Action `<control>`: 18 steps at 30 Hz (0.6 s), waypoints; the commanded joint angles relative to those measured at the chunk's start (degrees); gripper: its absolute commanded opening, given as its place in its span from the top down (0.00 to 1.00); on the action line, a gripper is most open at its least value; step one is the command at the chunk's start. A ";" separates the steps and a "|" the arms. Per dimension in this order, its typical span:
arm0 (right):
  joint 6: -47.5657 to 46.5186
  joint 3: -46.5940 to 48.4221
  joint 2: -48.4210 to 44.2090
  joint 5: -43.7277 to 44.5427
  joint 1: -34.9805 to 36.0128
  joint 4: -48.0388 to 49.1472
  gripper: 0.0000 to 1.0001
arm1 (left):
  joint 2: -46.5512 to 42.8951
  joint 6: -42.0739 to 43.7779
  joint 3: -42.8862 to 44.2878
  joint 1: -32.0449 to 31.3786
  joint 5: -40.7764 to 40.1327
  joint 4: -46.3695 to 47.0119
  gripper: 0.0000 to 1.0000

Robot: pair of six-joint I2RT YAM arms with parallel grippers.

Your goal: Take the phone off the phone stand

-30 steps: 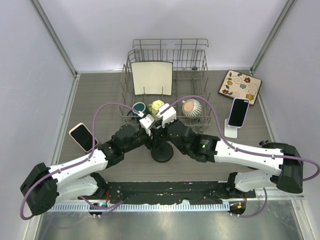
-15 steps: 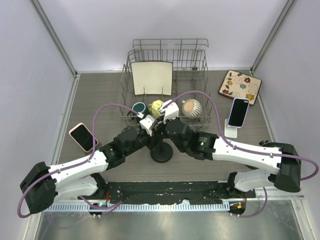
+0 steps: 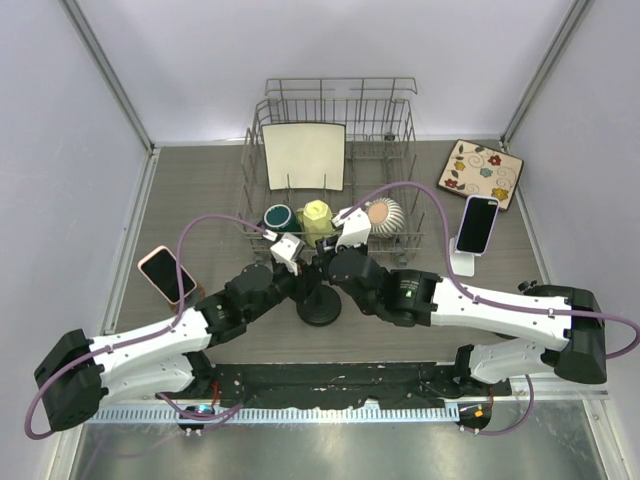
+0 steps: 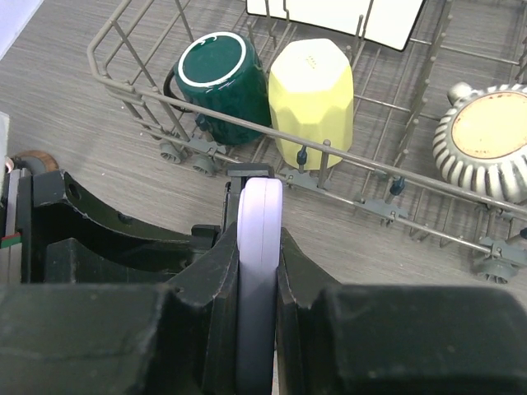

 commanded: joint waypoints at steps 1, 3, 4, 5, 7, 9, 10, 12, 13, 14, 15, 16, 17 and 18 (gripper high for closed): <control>3.22 -3.04 1.49 -8.72 4.91 -23.52 0.99 | -0.94 -5.88 0.70 3.96 -20.43 4.38 1.00; 3.40 -3.47 1.49 -8.11 4.91 -24.31 0.99 | -0.59 -6.40 0.62 3.96 -19.91 4.82 1.00; 3.31 -3.74 1.06 -6.72 4.91 -24.31 0.99 | -0.59 -6.49 0.53 3.96 -19.73 4.82 1.00; 3.23 -3.91 0.44 -5.57 4.91 -24.49 0.99 | -0.59 -6.67 0.35 3.96 -19.55 4.91 1.00; 2.96 -4.27 -0.18 -3.72 3.86 -26.06 0.99 | -1.29 -6.93 -0.43 3.96 -19.20 4.82 1.00; 2.87 -4.18 -1.40 -2.23 1.76 -27.47 0.99 | -2.34 -6.93 -1.14 4.05 -19.11 4.82 1.00; 3.05 -4.18 -2.02 -1.61 0.97 -27.65 0.99 | -2.78 -6.93 -1.84 4.05 -19.02 4.30 1.00; 3.14 -4.09 -3.43 -0.91 -0.96 -27.92 0.99 | -3.40 -7.19 -2.54 4.05 -18.94 3.51 1.00; 3.22 -4.00 -3.69 -0.82 -1.24 -28.00 0.99 | -4.19 -7.46 -2.90 3.96 -18.85 3.07 1.00; 3.14 -4.00 -3.87 -0.12 -1.33 -28.00 0.99 | -4.80 -7.63 -3.16 4.05 -19.02 2.72 1.00; 2.88 -4.18 -4.04 0.06 -1.50 -28.18 0.99 | -5.24 -7.98 -3.86 4.05 -19.46 2.28 1.00; 2.35 -4.35 -4.05 -0.02 -1.50 -28.18 0.99 | -6.21 -8.25 -4.22 3.96 -19.90 1.58 1.00; 1.13 -4.44 -4.05 -0.46 -1.50 -28.18 0.99 | -6.74 -8.34 -4.57 4.05 -20.51 1.14 1.00; 0.51 -4.62 -4.13 -0.46 -1.42 -28.18 0.99 | -7.35 -8.34 -5.09 4.14 -20.60 0.18 1.00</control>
